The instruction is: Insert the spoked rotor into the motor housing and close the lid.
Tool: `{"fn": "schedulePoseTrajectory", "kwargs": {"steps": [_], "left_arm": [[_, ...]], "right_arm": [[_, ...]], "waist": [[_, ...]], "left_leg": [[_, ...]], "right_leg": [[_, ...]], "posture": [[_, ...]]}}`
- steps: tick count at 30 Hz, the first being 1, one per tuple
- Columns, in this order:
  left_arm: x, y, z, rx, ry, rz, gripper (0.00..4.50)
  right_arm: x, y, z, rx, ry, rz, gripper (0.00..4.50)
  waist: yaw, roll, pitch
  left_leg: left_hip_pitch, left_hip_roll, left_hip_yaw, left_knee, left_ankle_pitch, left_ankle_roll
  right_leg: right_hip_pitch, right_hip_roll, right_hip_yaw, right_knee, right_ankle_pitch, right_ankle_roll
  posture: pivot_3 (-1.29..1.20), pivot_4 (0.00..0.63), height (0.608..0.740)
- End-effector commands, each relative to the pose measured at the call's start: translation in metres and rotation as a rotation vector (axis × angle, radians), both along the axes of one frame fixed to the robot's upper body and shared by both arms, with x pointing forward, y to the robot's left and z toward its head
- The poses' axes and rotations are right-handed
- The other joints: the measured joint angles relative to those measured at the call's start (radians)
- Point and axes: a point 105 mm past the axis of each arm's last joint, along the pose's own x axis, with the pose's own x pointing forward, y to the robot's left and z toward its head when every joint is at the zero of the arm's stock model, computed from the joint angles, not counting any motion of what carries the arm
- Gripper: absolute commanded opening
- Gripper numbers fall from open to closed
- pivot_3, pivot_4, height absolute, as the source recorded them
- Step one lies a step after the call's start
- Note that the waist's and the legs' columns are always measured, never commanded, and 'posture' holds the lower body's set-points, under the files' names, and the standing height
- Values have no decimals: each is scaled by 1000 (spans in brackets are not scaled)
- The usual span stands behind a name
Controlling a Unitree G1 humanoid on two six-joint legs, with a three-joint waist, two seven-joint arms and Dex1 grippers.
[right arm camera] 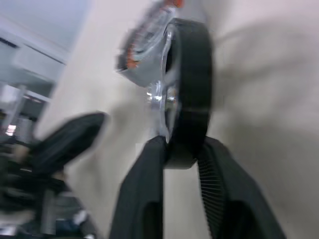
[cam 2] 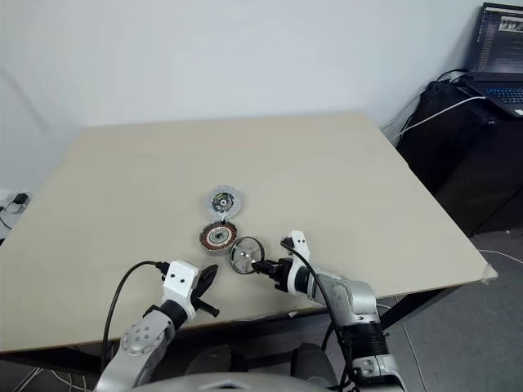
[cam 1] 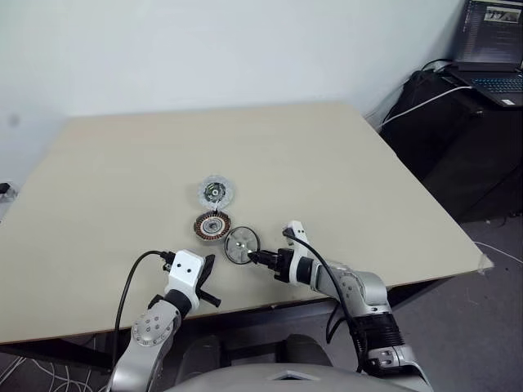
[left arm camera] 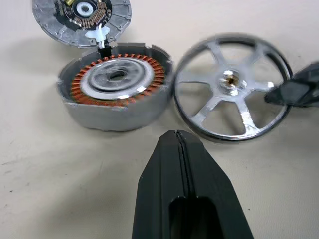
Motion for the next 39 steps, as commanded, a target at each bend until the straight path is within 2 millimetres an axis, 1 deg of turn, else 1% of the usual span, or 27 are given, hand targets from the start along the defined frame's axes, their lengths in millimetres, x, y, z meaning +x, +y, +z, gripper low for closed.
{"fn": "schedulePoseTrajectory", "kwargs": {"steps": [1,3,8,11,13,15,19,22,28,32,39], "left_arm": [[5,-2,15,-12,-60,-3,0],[4,-2,15,-12,-59,-1,0],[3,-1,15,-12,-59,8,0],[2,0,16,-12,-61,11,0],[2,1,16,-11,-62,12,0],[2,0,16,-12,-63,11,0],[2,0,18,-15,-67,9,0],[1,0,18,-16,-68,10,0],[-1,1,19,-12,-72,13,0],[-3,4,18,-7,-69,20,0],[-5,5,19,-3,-67,34,0]], "right_arm": [[12,-9,16,24,-33,-73,449],[16,-11,20,47,-22,-114,449],[23,-18,44,134,-27,-215,449],[25,-17,59,158,-60,-220,449],[25,-13,63,151,-72,-204,449],[26,-6,65,138,-80,-177,449],[28,21,63,122,-78,-100,449],[31,40,60,116,-69,-59,449],[35,70,52,116,-33,3,449],[38,86,47,123,-2,27,449],[43,104,43,169,66,16,449]], "waist": [[2,0,0],[5,0,0],[7,2,1],[6,2,1],[5,2,1],[4,2,1],[-2,2,1],[-1,2,1],[-1,2,1],[-2,2,1],[-2,1,0]], "left_leg": [[0,0,0,0,0,0],[0,0,0,0,0,0],[-1,0,0,-1,0,0],[-1,0,0,-1,0,0],[-1,0,0,-1,0,0],[-1,0,0,-1,0,0],[0,0,0,-1,0,0],[0,0,0,-1,0,0],[-1,0,1,0,0,0],[-1,0,1,0,0,0],[-1,0,1,0,0,0]], "right_leg": [[0,0,0,0,0,0],[0,-1,0,0,0,0],[0,-1,0,-1,0,0],[-1,0,0,-1,0,-1],[-1,0,0,-1,0,-1],[0,0,0,-1,0,-1],[0,0,0,-1,0,-1],[0,0,0,0,0,-1],[0,0,0,-1,2,-4],[0,1,0,-1,3,-5],[0,0,0,-1,3,-5]], "posture": [[0,0,740],[0,0,740],[0,0,740],[0,0,740],[0,0,740],[0,0,740],[0,0,740],[0,0,740],[0,0,740],[0,0,740],[0,0,740]]}}
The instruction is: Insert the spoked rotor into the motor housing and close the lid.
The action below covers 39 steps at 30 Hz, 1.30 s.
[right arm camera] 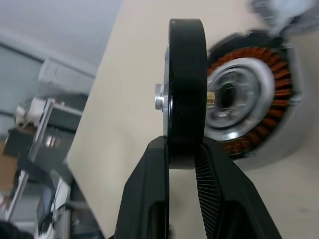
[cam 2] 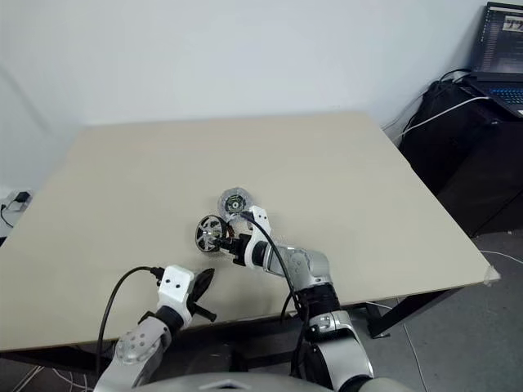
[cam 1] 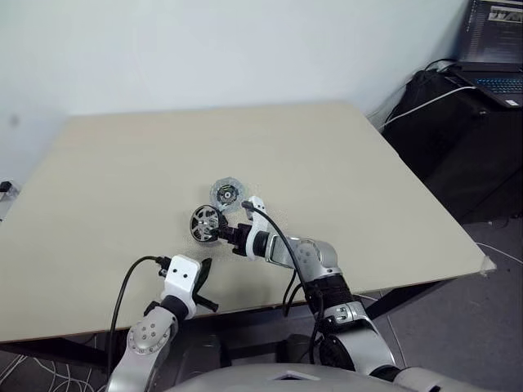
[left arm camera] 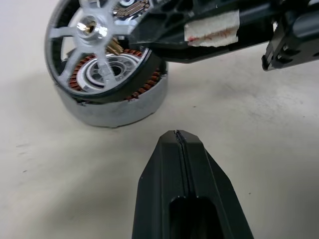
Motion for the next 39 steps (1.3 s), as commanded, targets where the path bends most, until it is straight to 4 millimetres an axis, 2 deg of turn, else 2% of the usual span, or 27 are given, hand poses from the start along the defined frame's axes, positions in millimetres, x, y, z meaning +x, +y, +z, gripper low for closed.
{"fn": "schedulePoseTrajectory", "kwargs": {"steps": [1,6,10,18,21,39], "left_arm": [[4,-1,18,-7,-73,2,0],[3,0,18,-7,-70,10,0],[3,0,18,-6,-69,13,0],[4,-1,17,-7,-68,14,0],[4,-2,17,-9,-68,12,0],[2,1,17,-3,-71,21,0]], "right_arm": [[4,27,21,77,-25,24,449],[5,29,18,82,-14,24,449],[6,30,25,114,-17,29,449],[4,36,54,214,-61,67,449],[2,38,59,233,-67,79,449],[0,49,45,208,-23,97,449]], "waist": [[-1,0,0],[-2,2,-1],[-1,2,-1],[-1,2,-1],[-1,2,-1],[-2,2,-1]], "left_leg": [[0,0,0,0,0,0],[1,0,0,0,0,0],[0,0,0,0,0,0],[0,0,0,-1,0,0],[0,0,0,0,0,0],[0,0,0,-1,0,0]], "right_leg": [[0,0,0,0,0,0],[0,0,0,1,0,0],[0,0,0,0,0,0],[0,0,0,0,0,0],[-1,0,0,0,0,0],[-1,0,0,0,0,0]], "posture": [[0,0,740],[0,0,740],[0,0,740],[0,0,740],[0,0,740],[0,0,740]]}}
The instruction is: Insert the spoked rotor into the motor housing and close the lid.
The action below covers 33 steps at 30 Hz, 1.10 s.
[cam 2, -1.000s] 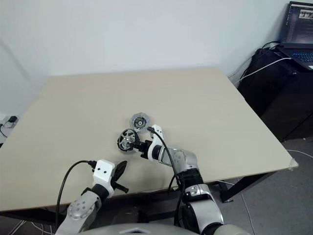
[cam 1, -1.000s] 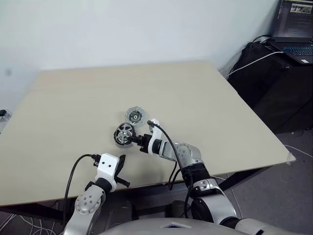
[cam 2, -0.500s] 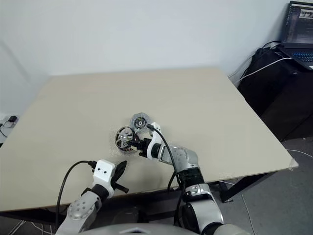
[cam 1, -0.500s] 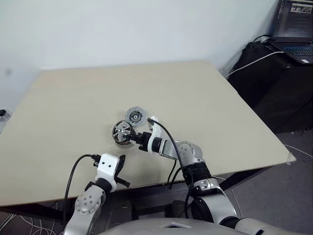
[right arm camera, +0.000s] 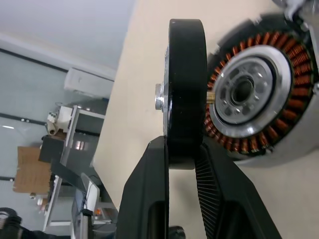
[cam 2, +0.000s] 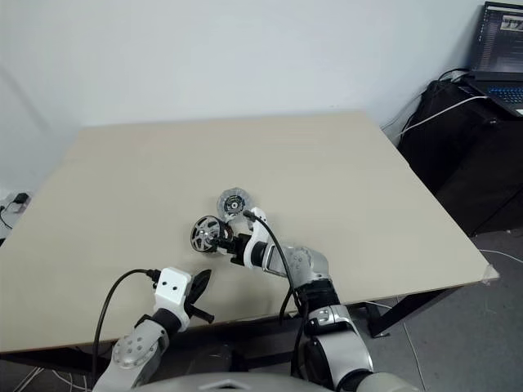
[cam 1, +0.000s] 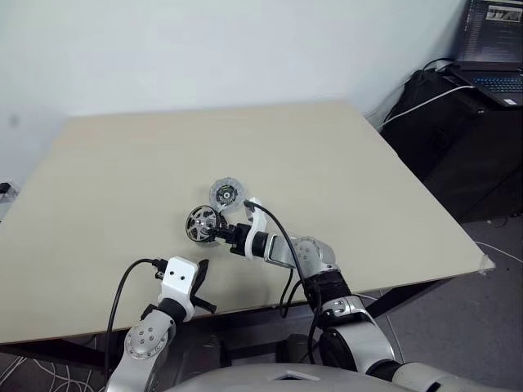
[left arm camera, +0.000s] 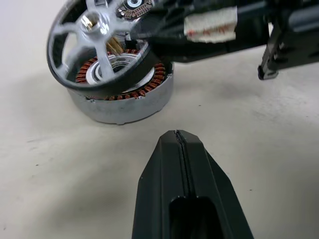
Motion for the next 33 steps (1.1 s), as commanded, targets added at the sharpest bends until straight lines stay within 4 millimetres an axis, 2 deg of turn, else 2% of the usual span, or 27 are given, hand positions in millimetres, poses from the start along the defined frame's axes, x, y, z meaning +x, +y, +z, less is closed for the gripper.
{"fn": "schedulePoseTrajectory", "kwargs": {"steps": [1,8,10,11,18,27,29,31,33], "left_arm": [[5,-2,16,-7,-69,0,0],[6,-1,16,-8,-70,4,0],[6,-2,15,-9,-69,3,0],[6,-2,16,-10,-70,3,0],[7,-4,15,-15,-70,-2,0],[10,-6,15,-22,-70,-14,0],[11,-7,15,-23,-71,-18,0],[11,-7,15,-24,-72,-21,0],[12,-7,15,-24,-73,-24,0]], "right_arm": [[4,39,42,113,-91,59,449],[13,34,41,103,-97,32,449],[14,33,41,104,-99,28,1186],[15,33,41,103,-99,26,1406],[14,31,41,96,-104,21,3672],[20,6,59,105,-190,-31,3672],[20,-1,70,66,-329,-43,3672],[12,-3,81,27,-474,-10,3672],[4,-2,82,-24,-554,34,3672]], "waist": [[0,0,0],[1,0,0],[1,0,0],[1,0,0],[0,0,0],[1,0,0],[1,1,0],[1,1,1],[1,0,1]], "left_leg": [[0,0,0,0,0,0],[0,0,0,0,0,0],[0,0,0,0,0,0],[0,0,0,0,0,0],[0,0,0,0,0,0],[0,0,0,0,0,0],[0,0,0,0,0,0],[-1,0,0,-1,0,0],[-1,0,0,-1,0,0]], "right_leg": [[0,0,0,0,0,0],[0,0,0,0,0,0],[0,0,0,0,0,0],[0,0,0,0,0,0],[0,0,0,0,0,0],[0,0,0,0,0,0],[0,0,0,0,0,0],[0,0,0,-1,0,0],[0,0,0,-1,-1,1]], "posture": [[0,0,740],[0,0,740],[0,0,740],[0,0,740],[0,0,740],[0,0,740],[0,0,740],[0,0,740],[0,0,740]]}}
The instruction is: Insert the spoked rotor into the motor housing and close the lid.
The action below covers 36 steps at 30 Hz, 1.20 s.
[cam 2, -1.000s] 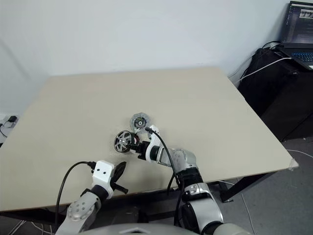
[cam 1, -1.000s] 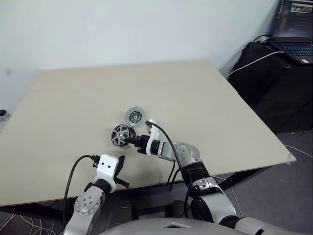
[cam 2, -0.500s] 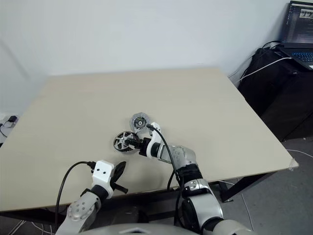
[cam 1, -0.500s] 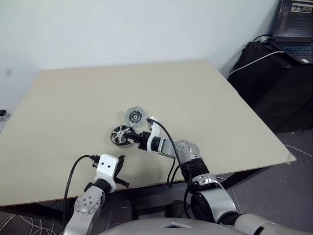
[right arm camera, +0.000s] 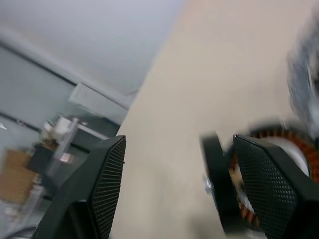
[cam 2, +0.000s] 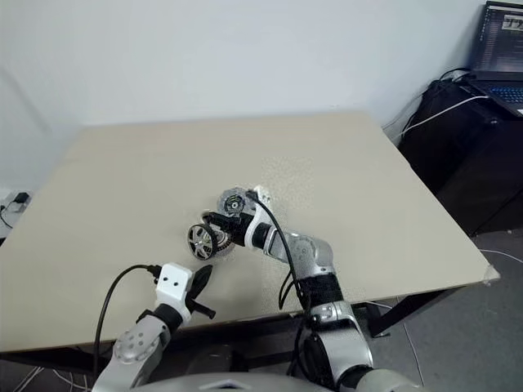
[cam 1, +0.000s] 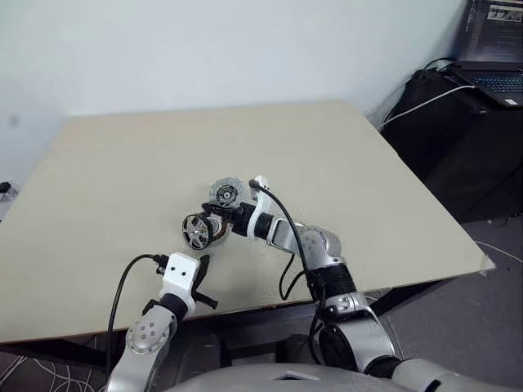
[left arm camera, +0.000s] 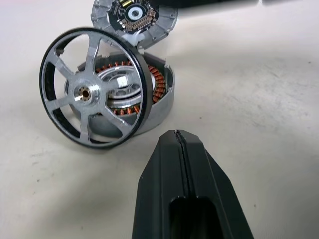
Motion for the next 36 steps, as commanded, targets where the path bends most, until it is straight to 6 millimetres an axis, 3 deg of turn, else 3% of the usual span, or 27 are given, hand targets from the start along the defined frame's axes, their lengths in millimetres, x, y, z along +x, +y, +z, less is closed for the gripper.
{"fn": "schedulePoseTrajectory", "kwargs": {"steps": [1,4,8,11,17,23,36], "left_arm": [[5,-4,10,-18,-46,-11,0],[5,-5,10,-18,-49,-19,0],[6,-5,10,-16,-51,-23,0],[5,-5,10,-15,-50,-22,0],[3,-4,8,-17,-44,-10,0],[3,-5,8,-19,-43,-1,0],[3,-5,8,-20,-48,-3,0]], "right_arm": [[-12,6,20,-59,-197,61,3271],[-25,12,14,-160,-298,133,2417],[-41,30,2,-383,-600,230,1142],[-50,41,-2,-418,-705,283,131],[-54,59,-11,-455,-786,333,59],[-35,66,-14,-507,-794,234,59],[9,44,-31,-656,-688,16,59]], "waist": [[0,0,0],[-1,-1,0],[-1,-1,0],[0,-2,1],[2,-4,1],[1,-5,1],[-1,-5,0]], "left_leg": [[0,0,0,0,0,0],[0,0,0,0,0,0],[0,0,0,0,0,0],[1,0,0,0,0,0],[0,0,0,1,0,0],[1,0,0,1,0,0],[0,0,1,0,0,-1]], "right_leg": [[0,0,0,0,0,0],[0,0,0,0,0,0],[0,0,0,0,-2,3],[0,0,0,1,-2,3],[0,0,0,1,-2,3],[0,0,0,1,-1,2],[0,0,0,1,1,-1]], "posture": [[0,0,740],[0,0,740],[0,0,740],[0,0,740],[0,0,740],[0,0,740],[0,0,740]]}}
